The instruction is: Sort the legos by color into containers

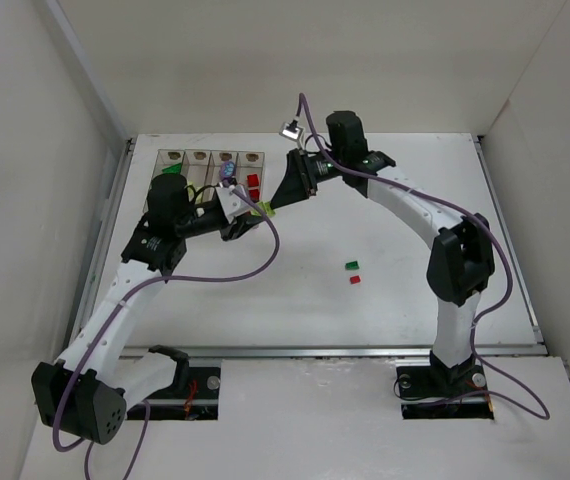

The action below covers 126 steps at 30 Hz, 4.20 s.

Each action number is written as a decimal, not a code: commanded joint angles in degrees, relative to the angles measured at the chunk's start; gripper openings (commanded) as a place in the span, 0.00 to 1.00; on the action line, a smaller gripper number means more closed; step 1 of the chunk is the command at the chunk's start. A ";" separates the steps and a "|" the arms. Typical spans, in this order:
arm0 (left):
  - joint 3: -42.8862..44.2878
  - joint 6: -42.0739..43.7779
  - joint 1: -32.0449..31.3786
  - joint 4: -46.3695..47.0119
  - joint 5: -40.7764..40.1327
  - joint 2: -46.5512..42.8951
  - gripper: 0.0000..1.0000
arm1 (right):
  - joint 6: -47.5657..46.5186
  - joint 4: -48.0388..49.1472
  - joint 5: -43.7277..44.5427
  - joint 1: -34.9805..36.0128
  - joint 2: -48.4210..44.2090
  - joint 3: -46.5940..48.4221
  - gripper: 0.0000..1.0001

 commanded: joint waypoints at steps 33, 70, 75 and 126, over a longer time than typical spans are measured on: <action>3.73 -16.10 -0.72 15.08 -30.61 0.76 0.00 | 1.39 -8.02 32.65 2.57 3.55 -0.13 0.00; 29.21 12.43 19.94 -8.36 -15.04 42.97 0.81 | -6.08 -15.41 39.81 -2.62 9.27 20.52 0.00; 34.75 26.66 15.90 -21.97 -4.84 40.06 1.00 | -6.08 -15.41 39.81 -1.84 6.98 18.85 0.00; 6.11 11.77 -11.62 -5.84 -21.43 12.63 0.00 | -5.38 -12.68 42.78 6.08 -11.83 -7.69 0.84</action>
